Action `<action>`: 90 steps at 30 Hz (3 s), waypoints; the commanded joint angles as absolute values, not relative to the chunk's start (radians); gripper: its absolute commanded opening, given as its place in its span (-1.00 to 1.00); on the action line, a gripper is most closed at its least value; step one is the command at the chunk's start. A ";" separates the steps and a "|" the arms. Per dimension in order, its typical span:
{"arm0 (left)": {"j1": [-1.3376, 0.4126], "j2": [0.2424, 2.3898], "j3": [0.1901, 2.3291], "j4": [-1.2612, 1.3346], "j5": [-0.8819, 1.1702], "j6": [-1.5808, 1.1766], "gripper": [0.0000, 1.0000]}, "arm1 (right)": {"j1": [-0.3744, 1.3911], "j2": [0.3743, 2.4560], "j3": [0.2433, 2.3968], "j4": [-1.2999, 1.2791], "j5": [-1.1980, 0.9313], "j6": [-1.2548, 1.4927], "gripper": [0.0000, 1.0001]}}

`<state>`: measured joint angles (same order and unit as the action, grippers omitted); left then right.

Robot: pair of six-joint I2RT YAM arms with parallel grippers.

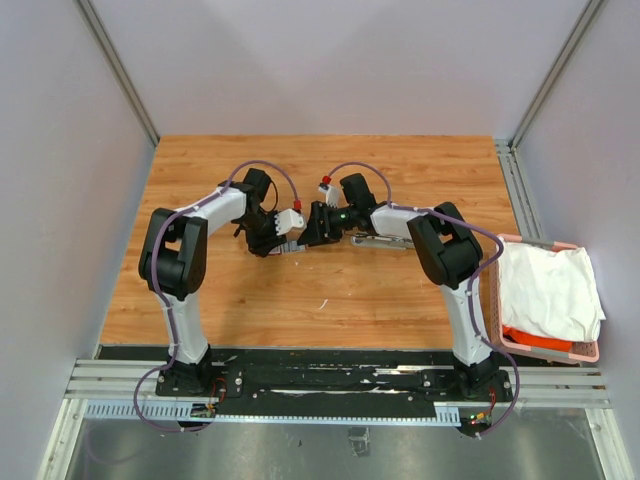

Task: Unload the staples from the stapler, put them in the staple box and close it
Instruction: Close the staple box at the center of the board.

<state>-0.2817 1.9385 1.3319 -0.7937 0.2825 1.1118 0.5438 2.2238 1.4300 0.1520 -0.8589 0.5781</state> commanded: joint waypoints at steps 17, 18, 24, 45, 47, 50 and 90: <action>-0.293 1.967 1.284 -0.833 0.323 1.066 -0.05 | 0.575 2.260 1.433 0.151 -0.854 0.605 0.21; -0.294 1.967 1.282 -0.833 0.322 1.066 -0.05 | 0.576 2.262 1.432 0.154 -0.857 0.610 0.21; -0.299 1.965 1.280 -0.833 0.322 1.055 -0.05 | 0.580 2.265 1.424 0.181 -0.864 0.635 0.21; -0.316 1.962 1.270 -0.833 0.328 0.983 -0.07 | 0.593 2.262 1.411 0.208 -0.873 0.665 0.21; -0.316 1.957 1.263 -0.833 0.326 0.976 -0.07 | 0.592 2.259 1.410 0.207 -0.872 0.661 0.21; -0.316 1.956 1.256 -0.833 0.304 0.977 -0.08 | 0.593 2.256 1.409 0.198 -0.867 0.651 0.21; -0.385 1.960 1.228 -0.715 0.360 0.830 -0.08 | 0.610 2.280 1.357 0.342 -0.881 0.753 -0.18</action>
<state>-0.3508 1.9095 1.2823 -0.7307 0.2890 0.8764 0.5861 2.2597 1.3758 0.3241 -0.8845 0.7334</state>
